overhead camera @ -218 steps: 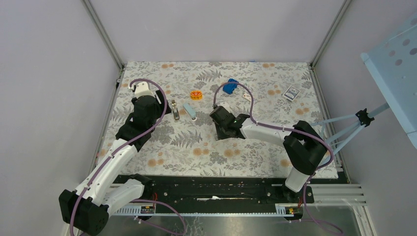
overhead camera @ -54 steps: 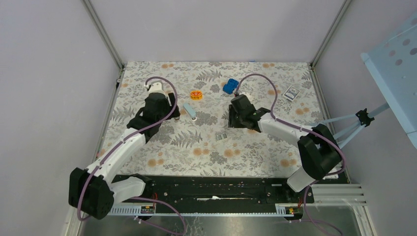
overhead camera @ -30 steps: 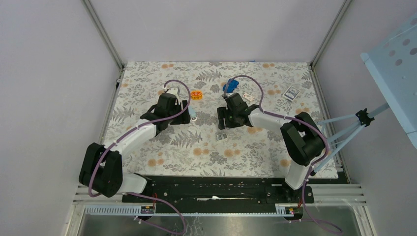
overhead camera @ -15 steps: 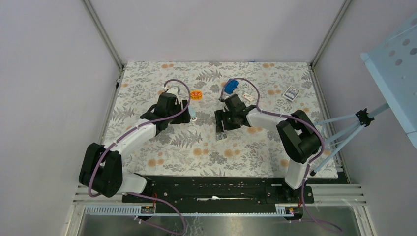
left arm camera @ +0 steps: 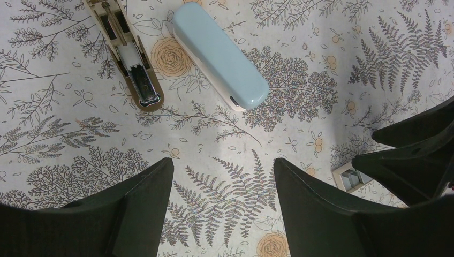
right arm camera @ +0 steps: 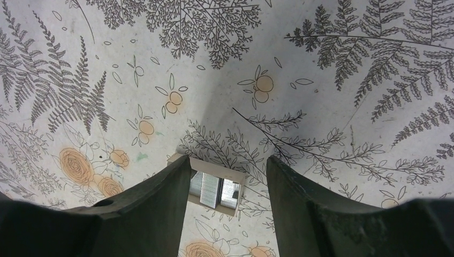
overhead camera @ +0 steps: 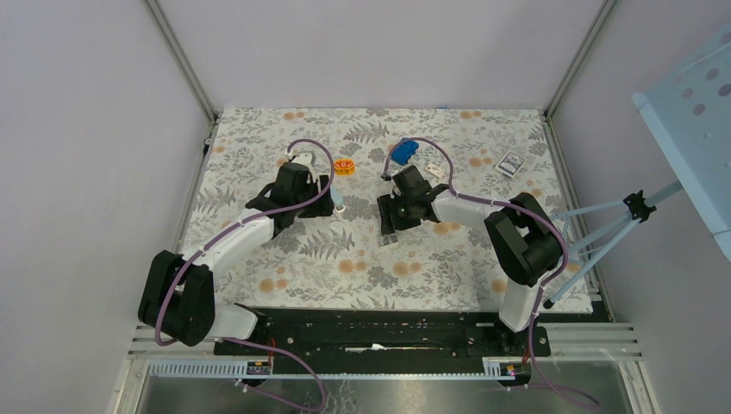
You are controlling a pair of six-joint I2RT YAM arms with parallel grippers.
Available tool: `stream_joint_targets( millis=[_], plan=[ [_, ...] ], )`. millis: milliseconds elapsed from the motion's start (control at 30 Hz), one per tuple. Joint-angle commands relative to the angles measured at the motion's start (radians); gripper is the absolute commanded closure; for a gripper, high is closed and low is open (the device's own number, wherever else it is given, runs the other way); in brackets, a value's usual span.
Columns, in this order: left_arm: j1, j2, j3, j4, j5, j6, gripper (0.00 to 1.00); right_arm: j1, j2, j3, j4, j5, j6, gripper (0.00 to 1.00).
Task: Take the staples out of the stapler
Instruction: Adjust the staple box at the center of the board.
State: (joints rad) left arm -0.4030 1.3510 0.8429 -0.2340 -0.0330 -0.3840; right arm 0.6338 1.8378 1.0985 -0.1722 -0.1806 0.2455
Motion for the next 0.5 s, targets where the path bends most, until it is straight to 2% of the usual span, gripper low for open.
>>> stream_joint_targets(
  millis=[0, 467],
  plan=[
    [-0.002, -0.015, 0.039, 0.041, -0.007, 0.011, 0.27, 0.007, 0.007, -0.008, -0.03, -0.031, -0.03, 0.38],
    [-0.002, -0.016, 0.038, 0.043, -0.007, 0.011, 0.27, 0.007, 0.013, -0.025, -0.039, -0.055, -0.069, 0.39]
  ],
)
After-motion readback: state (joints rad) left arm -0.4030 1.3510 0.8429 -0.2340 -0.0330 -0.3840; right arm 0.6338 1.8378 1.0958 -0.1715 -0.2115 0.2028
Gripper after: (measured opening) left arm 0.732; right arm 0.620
